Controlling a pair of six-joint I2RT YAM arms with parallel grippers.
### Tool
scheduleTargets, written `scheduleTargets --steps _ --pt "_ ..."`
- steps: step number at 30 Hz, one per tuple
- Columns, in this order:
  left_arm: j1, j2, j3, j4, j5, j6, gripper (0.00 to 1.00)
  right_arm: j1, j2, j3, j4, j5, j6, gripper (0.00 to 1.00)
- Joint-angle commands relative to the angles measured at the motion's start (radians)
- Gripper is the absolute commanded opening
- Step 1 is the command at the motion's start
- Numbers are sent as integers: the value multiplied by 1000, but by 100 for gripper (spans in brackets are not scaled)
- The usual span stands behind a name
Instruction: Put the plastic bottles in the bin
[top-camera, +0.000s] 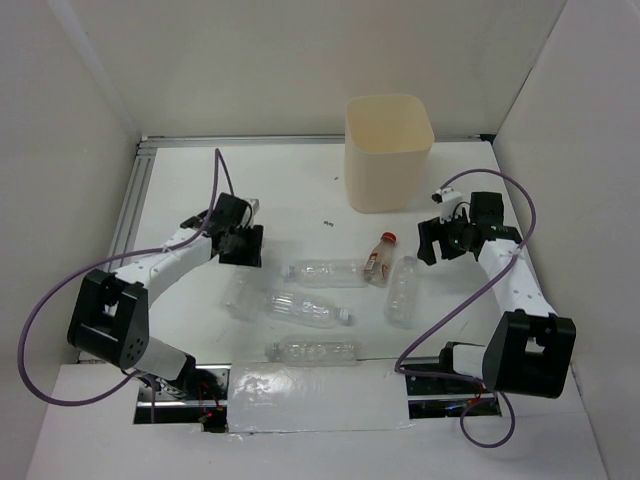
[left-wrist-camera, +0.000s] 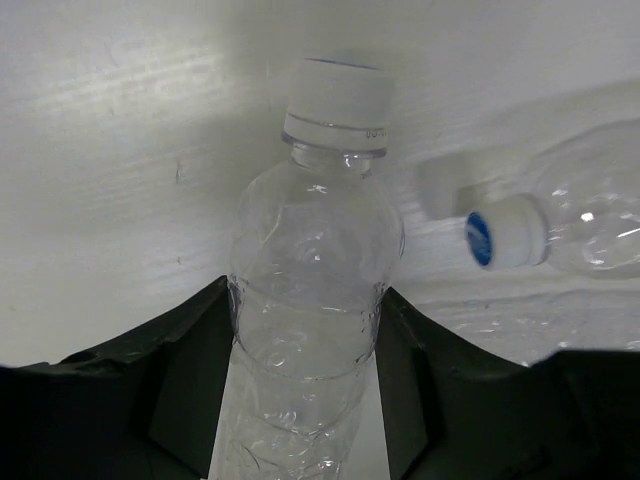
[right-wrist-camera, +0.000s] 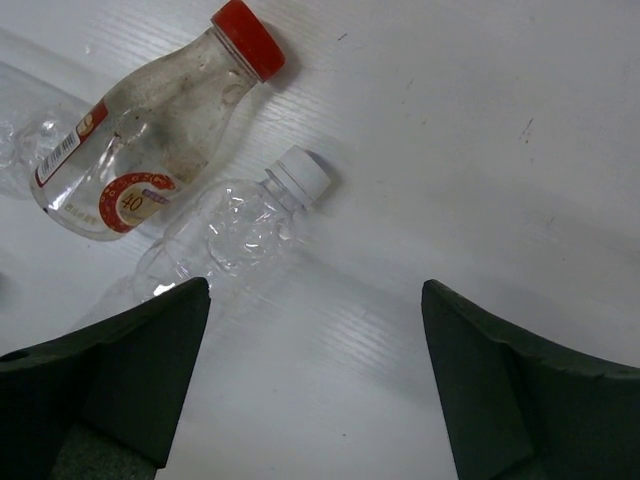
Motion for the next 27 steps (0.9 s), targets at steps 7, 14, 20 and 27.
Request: scheduleTargets --steps 7,14,20,27 --pt "-113 -40 618 112 186 -14 17 -5 -47 12 -79 -140 -104 50" --pt "-216 197 929 664 260 -158 14 24 -103 -20 -30 -173 -95 56" --pt "-323 475 1000 1157 41 -183 9 24 -103 -20 -30 -155 -95 59" --pt "-368 796 1411 1167 -212 -77 14 33 -177 -50 -30 -135 -104 60"
